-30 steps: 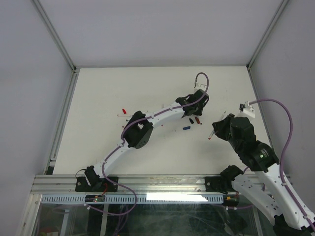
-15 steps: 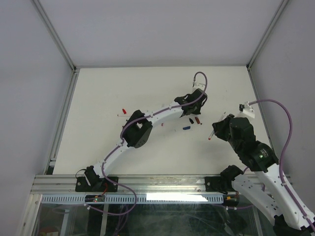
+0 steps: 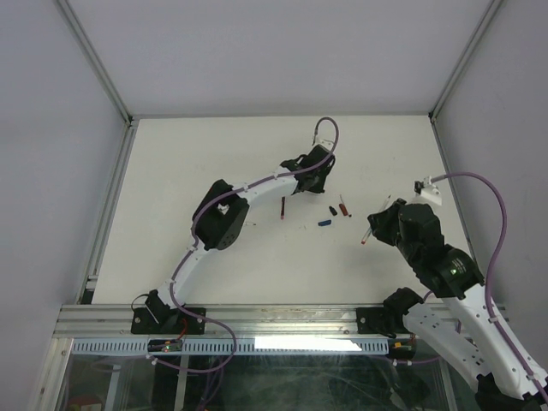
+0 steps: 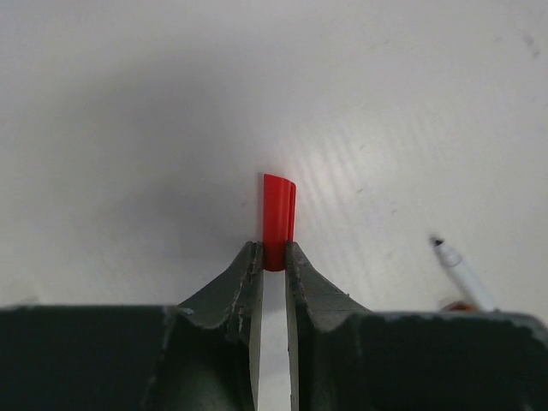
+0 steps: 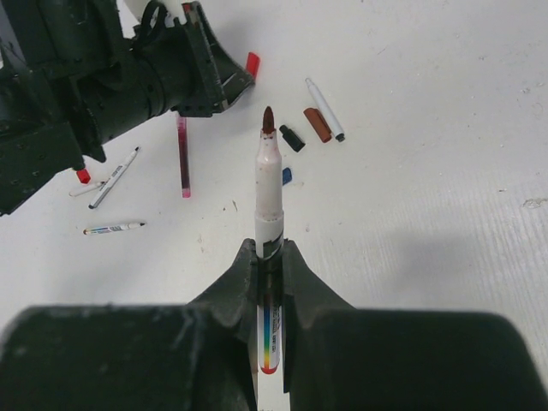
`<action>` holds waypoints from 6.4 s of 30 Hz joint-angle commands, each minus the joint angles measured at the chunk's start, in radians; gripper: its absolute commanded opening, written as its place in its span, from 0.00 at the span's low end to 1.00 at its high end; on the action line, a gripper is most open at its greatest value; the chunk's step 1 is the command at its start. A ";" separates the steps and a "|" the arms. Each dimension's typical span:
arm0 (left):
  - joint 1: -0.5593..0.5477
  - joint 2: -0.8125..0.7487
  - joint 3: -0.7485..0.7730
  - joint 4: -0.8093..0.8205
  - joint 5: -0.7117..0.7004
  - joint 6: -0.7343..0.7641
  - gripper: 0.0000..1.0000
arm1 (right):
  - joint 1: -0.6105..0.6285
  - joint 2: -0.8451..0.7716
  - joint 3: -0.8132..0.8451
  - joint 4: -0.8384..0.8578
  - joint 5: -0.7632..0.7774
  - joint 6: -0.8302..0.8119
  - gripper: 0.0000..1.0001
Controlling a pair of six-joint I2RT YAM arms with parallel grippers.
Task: Insert the pens into the pen caps
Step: Pick up the pen cap from the center of the board, then place the pen cap at the center of the board, then insert the pen cap onto the pen.
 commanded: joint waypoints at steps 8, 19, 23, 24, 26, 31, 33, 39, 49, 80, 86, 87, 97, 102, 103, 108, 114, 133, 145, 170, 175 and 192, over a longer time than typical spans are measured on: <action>-0.024 -0.433 -0.528 0.012 0.013 0.055 0.12 | -0.002 0.042 -0.008 0.069 -0.024 0.005 0.00; -0.193 -0.779 -0.917 -0.022 0.004 -0.124 0.15 | -0.001 0.118 -0.029 0.115 -0.060 0.016 0.00; -0.234 -0.833 -0.994 -0.038 0.004 -0.167 0.17 | -0.002 0.130 -0.032 0.129 -0.063 0.031 0.00; -0.241 -0.837 -1.006 -0.044 0.002 -0.171 0.18 | -0.001 0.131 -0.032 0.130 -0.065 0.036 0.00; -0.251 -0.845 -1.026 -0.056 0.001 -0.176 0.18 | -0.002 0.135 -0.031 0.132 -0.072 0.044 0.00; -0.263 -0.873 -1.074 -0.059 0.016 -0.170 0.22 | -0.001 0.141 -0.036 0.130 -0.087 0.049 0.00; -0.266 -0.877 -1.082 -0.060 0.023 -0.163 0.24 | -0.002 0.142 -0.042 0.128 -0.087 0.049 0.00; -0.266 -0.872 -1.078 -0.060 0.017 -0.145 0.33 | -0.001 0.140 -0.050 0.130 -0.095 0.055 0.00; -0.266 -0.822 -1.052 -0.061 0.024 -0.030 0.38 | -0.001 0.142 -0.064 0.140 -0.104 0.056 0.00; -0.190 -0.892 -1.083 0.002 0.084 0.018 0.00 | -0.002 0.108 -0.144 0.317 -0.286 -0.090 0.00; -0.121 -1.068 -1.120 0.085 0.092 -0.043 0.00 | -0.002 0.074 -0.194 0.456 -0.460 -0.175 0.00; -0.113 -1.097 -1.122 0.100 0.092 -0.058 0.00 | -0.002 0.068 -0.199 0.478 -0.481 -0.173 0.00; -0.079 -1.350 -1.106 0.306 0.027 -0.140 0.00 | 0.024 0.158 -0.181 0.720 -0.718 -0.231 0.00; -0.078 -1.421 -1.096 0.427 0.041 -0.191 0.00 | 0.135 0.224 -0.130 0.794 -0.647 -0.280 0.00; -0.077 -1.430 -1.096 0.453 0.048 -0.203 0.00 | 0.152 0.235 -0.122 0.815 -0.632 -0.288 0.00; -0.077 -1.464 -1.099 0.544 0.071 -0.243 0.00 | 0.272 0.273 -0.095 0.918 -0.567 -0.313 0.00; -0.078 -1.478 -1.099 0.584 0.116 -0.260 0.00 | 0.343 0.333 -0.054 0.987 -0.624 -0.337 0.00; -0.078 -1.490 -1.111 0.608 0.128 -0.271 0.00 | 0.379 0.344 -0.051 0.961 -0.602 -0.343 0.00; -0.078 -1.492 -1.113 0.608 0.136 -0.267 0.00 | 0.380 0.310 -0.064 0.953 -0.545 -0.333 0.00; -0.078 -1.495 -1.113 0.615 0.148 -0.271 0.00 | 0.380 0.346 -0.055 0.930 -0.564 -0.319 0.00; -0.078 -1.495 -1.120 0.614 0.151 -0.271 0.00 | 0.380 0.328 -0.057 0.930 -0.553 -0.318 0.00; -0.078 -1.480 -1.127 0.615 0.145 -0.268 0.00 | 0.380 0.313 -0.054 0.939 -0.565 -0.316 0.00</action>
